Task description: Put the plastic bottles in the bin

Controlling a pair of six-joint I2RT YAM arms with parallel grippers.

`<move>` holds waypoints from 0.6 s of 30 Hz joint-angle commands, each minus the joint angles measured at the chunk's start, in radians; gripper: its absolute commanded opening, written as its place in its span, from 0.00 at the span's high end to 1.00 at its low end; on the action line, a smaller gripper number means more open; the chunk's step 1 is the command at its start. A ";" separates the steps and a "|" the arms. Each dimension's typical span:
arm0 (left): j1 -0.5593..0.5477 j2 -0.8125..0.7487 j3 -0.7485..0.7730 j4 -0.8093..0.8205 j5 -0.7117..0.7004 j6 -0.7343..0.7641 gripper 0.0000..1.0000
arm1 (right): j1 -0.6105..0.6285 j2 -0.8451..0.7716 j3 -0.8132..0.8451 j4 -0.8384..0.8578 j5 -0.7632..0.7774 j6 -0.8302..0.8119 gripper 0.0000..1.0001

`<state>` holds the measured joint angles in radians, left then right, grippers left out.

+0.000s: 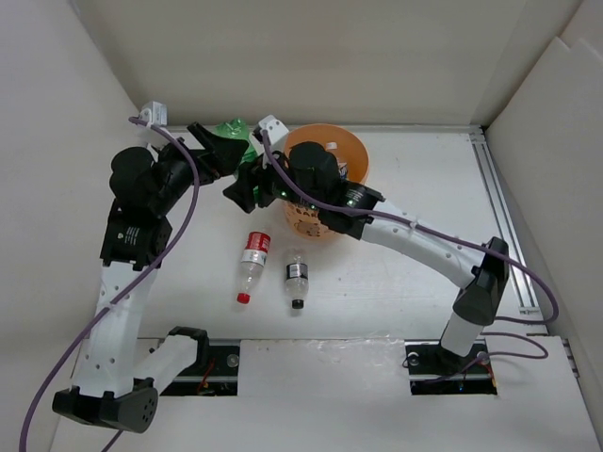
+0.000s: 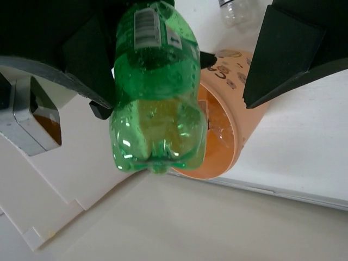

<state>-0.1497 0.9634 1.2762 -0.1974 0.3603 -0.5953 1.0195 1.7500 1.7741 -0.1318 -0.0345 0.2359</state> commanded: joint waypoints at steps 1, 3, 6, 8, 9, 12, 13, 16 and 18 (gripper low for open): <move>-0.007 -0.019 0.064 0.012 -0.067 0.008 0.00 | -0.035 -0.055 -0.039 0.093 0.061 0.009 1.00; -0.007 0.007 0.107 -0.014 -0.147 0.019 0.00 | -0.051 -0.078 -0.059 0.093 0.071 0.019 1.00; -0.007 0.029 0.189 -0.063 -0.248 0.031 0.00 | -0.093 -0.099 -0.068 0.061 0.108 0.019 1.00; -0.007 0.029 0.189 -0.076 -0.305 0.040 0.00 | -0.137 -0.112 -0.077 0.017 0.136 0.019 1.00; -0.007 0.029 0.177 -0.076 -0.305 0.051 0.00 | -0.156 -0.122 -0.077 0.003 0.145 0.019 1.00; -0.007 -0.009 0.094 -0.036 -0.293 0.078 0.00 | -0.242 -0.122 -0.091 -0.063 0.125 0.019 0.99; -0.007 -0.009 0.068 -0.021 -0.278 0.087 0.00 | -0.265 -0.122 -0.091 -0.080 0.107 0.019 0.99; -0.007 -0.018 -0.027 0.013 -0.210 0.088 0.00 | -0.318 -0.132 -0.103 -0.100 0.091 0.019 0.93; -0.007 -0.018 -0.085 0.029 -0.164 0.065 0.00 | -0.329 -0.132 -0.114 -0.100 0.082 0.009 0.75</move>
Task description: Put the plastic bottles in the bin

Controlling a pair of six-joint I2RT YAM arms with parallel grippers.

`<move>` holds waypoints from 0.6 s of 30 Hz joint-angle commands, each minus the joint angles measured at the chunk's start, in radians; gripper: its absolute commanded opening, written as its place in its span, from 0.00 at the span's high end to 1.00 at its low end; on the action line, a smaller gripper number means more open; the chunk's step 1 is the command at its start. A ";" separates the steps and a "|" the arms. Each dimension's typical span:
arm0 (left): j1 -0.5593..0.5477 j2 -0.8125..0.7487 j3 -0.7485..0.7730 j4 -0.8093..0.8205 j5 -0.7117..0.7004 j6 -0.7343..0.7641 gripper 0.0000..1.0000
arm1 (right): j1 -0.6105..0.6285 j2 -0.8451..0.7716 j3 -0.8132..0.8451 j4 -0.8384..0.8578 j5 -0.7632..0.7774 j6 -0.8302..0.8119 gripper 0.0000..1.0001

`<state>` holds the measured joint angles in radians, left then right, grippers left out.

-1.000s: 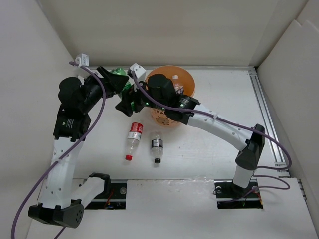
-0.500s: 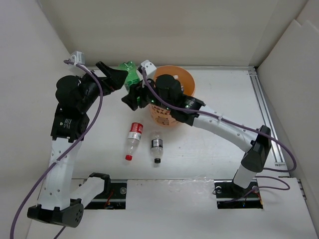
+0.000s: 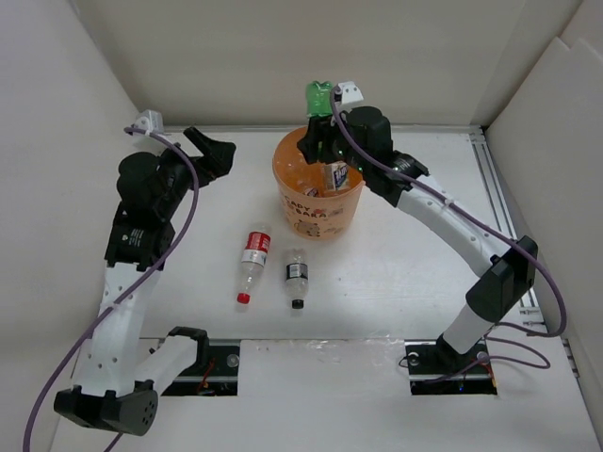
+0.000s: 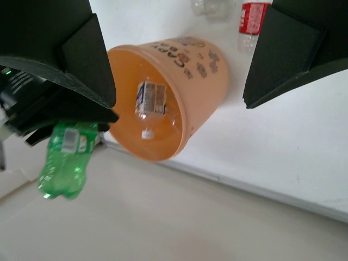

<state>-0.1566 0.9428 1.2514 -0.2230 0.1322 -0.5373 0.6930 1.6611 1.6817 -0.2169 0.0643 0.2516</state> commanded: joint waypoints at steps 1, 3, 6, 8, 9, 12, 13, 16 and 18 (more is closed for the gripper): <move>0.000 0.016 -0.078 0.068 0.078 0.007 0.00 | -0.013 -0.043 -0.022 -0.015 -0.017 -0.006 0.55; 0.000 0.028 -0.125 0.082 0.113 -0.006 0.00 | -0.024 -0.043 -0.022 -0.025 -0.029 -0.006 0.16; -0.009 0.050 -0.164 0.094 0.124 -0.015 0.00 | -0.033 -0.043 -0.011 -0.047 0.003 -0.015 0.00; -0.009 0.059 -0.211 0.094 0.124 -0.024 0.00 | -0.046 -0.043 0.010 -0.074 0.028 -0.015 0.00; -0.009 0.059 -0.228 0.105 0.124 -0.024 0.00 | -0.046 -0.053 0.010 -0.075 0.038 -0.015 0.00; -0.009 0.077 -0.299 0.119 0.145 -0.046 0.00 | -0.055 -0.075 0.010 -0.105 0.086 -0.015 0.00; -0.009 0.096 -0.316 0.137 0.161 -0.046 0.00 | -0.055 -0.092 0.010 -0.119 0.101 -0.006 0.00; -0.009 0.141 -0.385 0.190 0.196 -0.072 0.00 | -0.027 -0.138 0.010 -0.141 0.129 0.003 0.00; -0.009 0.177 -0.418 0.205 0.245 -0.085 0.00 | -0.003 -0.159 0.010 -0.176 0.138 0.003 0.00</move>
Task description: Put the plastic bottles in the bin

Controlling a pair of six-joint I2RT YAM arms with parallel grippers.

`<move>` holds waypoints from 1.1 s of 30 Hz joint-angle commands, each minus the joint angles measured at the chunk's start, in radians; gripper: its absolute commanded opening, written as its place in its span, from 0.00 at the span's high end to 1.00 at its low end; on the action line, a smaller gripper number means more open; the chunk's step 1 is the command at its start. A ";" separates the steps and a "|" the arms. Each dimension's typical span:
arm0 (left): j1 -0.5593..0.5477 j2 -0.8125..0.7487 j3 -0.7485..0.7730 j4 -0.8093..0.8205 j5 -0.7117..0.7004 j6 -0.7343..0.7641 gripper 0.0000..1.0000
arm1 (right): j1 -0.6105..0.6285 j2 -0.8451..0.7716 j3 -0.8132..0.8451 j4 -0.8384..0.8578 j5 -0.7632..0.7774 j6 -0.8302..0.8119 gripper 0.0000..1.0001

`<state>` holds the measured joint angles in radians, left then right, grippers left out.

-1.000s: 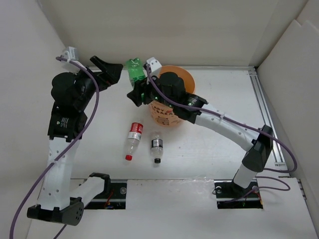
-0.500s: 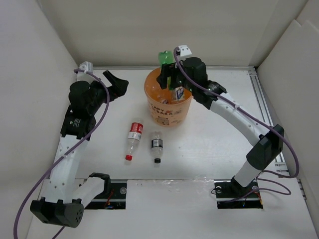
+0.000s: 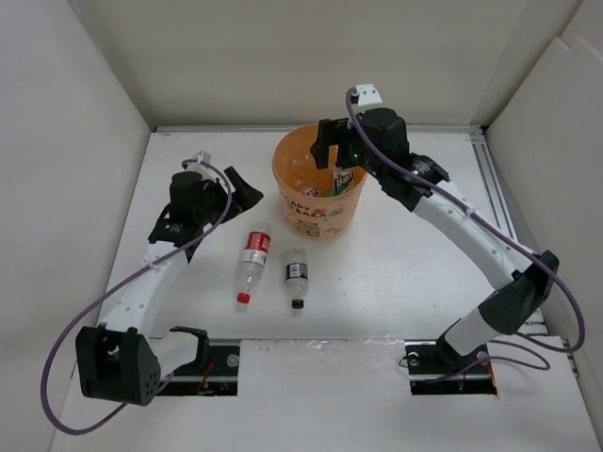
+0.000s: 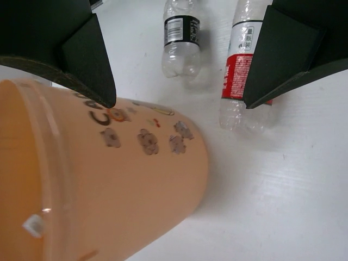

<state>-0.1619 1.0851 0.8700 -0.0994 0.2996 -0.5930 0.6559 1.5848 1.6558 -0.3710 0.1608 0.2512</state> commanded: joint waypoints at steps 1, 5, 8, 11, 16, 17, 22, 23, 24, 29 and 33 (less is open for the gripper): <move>-0.004 0.051 -0.054 0.081 0.078 -0.030 0.00 | 0.034 -0.109 0.036 -0.022 0.042 0.003 0.00; -0.063 0.142 -0.063 0.040 -0.019 -0.030 0.00 | 0.077 -0.187 -0.010 -0.031 -0.001 0.003 0.00; -0.073 0.174 -0.054 0.004 -0.100 -0.039 0.00 | 0.102 -0.255 -0.057 -0.031 -0.030 0.003 0.00; -0.073 0.200 -0.068 -0.005 -0.152 -0.059 0.00 | 0.123 -0.307 -0.103 -0.022 -0.030 0.003 0.00; -0.116 0.277 -0.101 -0.023 -0.249 -0.080 0.00 | 0.133 -0.416 -0.154 -0.013 -0.040 0.003 0.00; -0.129 0.289 -0.117 -0.007 -0.258 -0.080 0.00 | 0.142 -0.430 -0.154 -0.013 -0.040 0.003 0.00; -0.130 0.377 -0.137 0.033 -0.252 -0.090 0.01 | 0.142 -0.506 -0.194 -0.013 -0.081 0.003 0.00; -0.130 0.386 -0.137 0.033 -0.272 -0.099 0.03 | 0.142 -0.516 -0.194 -0.013 -0.093 0.003 0.00; -0.130 0.395 -0.137 0.033 -0.289 -0.111 0.10 | 0.151 -0.516 -0.194 -0.013 -0.093 0.003 0.00; -0.130 0.406 -0.146 -0.049 -0.445 -0.211 0.77 | 0.160 -0.559 -0.229 -0.013 -0.113 0.013 0.00; -0.130 0.301 -0.146 -0.156 -0.560 -0.306 1.00 | 0.169 -0.537 -0.229 -0.003 -0.173 0.013 0.00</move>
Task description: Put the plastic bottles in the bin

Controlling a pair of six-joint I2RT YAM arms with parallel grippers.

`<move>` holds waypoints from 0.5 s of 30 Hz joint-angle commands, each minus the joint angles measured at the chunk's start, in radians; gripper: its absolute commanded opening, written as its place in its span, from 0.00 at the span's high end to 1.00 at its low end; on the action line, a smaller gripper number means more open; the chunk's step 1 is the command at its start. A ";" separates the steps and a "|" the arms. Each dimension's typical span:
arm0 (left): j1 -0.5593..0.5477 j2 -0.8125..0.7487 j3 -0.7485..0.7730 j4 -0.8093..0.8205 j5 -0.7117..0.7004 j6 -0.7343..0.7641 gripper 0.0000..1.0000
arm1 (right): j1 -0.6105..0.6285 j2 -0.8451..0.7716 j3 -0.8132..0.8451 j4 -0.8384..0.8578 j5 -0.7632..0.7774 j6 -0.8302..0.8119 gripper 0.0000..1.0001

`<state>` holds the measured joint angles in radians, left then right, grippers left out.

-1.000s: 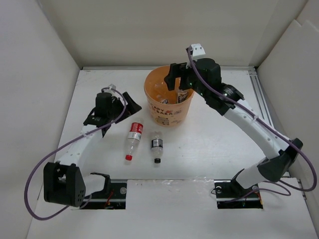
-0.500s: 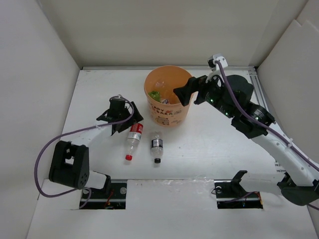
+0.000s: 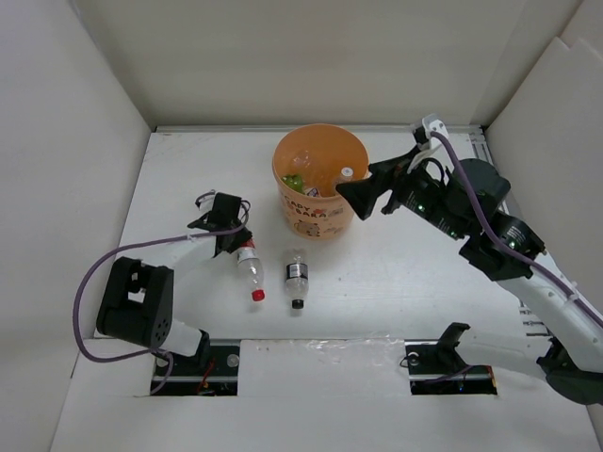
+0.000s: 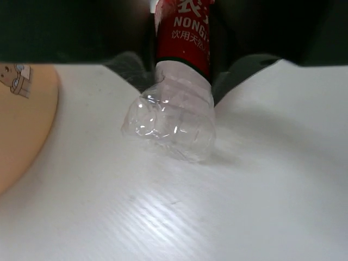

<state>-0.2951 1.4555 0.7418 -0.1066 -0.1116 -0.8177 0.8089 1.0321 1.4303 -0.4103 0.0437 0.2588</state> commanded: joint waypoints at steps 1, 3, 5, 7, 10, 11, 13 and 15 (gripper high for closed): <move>0.004 -0.102 -0.007 -0.177 -0.198 -0.106 1.00 | 0.027 0.016 -0.004 0.036 -0.068 0.005 0.00; 0.004 -0.180 0.017 -0.223 -0.236 -0.159 1.00 | 0.053 0.045 0.005 0.045 -0.080 0.005 0.00; -0.007 -0.334 0.056 -0.268 -0.279 -0.175 1.00 | 0.067 0.061 0.005 0.070 -0.120 0.014 0.00; -0.007 -0.494 0.071 -0.210 -0.257 -0.100 1.00 | 0.076 0.097 0.005 0.117 -0.160 0.023 0.00; -0.007 -0.596 0.140 -0.145 -0.150 0.000 1.00 | 0.099 0.181 0.016 0.162 -0.243 0.033 0.00; -0.007 -0.612 0.168 -0.122 -0.085 0.058 1.00 | 0.099 0.203 0.016 0.175 -0.260 0.033 0.00; -0.007 -0.612 0.258 -0.122 -0.012 0.103 1.00 | 0.130 0.246 0.025 0.240 -0.330 0.033 0.00; -0.007 -0.581 0.336 -0.122 0.103 0.141 1.00 | 0.139 0.310 0.050 0.275 -0.407 0.033 0.00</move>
<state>-0.2958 0.8402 0.9928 -0.2577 -0.1749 -0.7822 0.9203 1.2972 1.4326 -0.2623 -0.2192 0.2836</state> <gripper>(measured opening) 0.371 0.999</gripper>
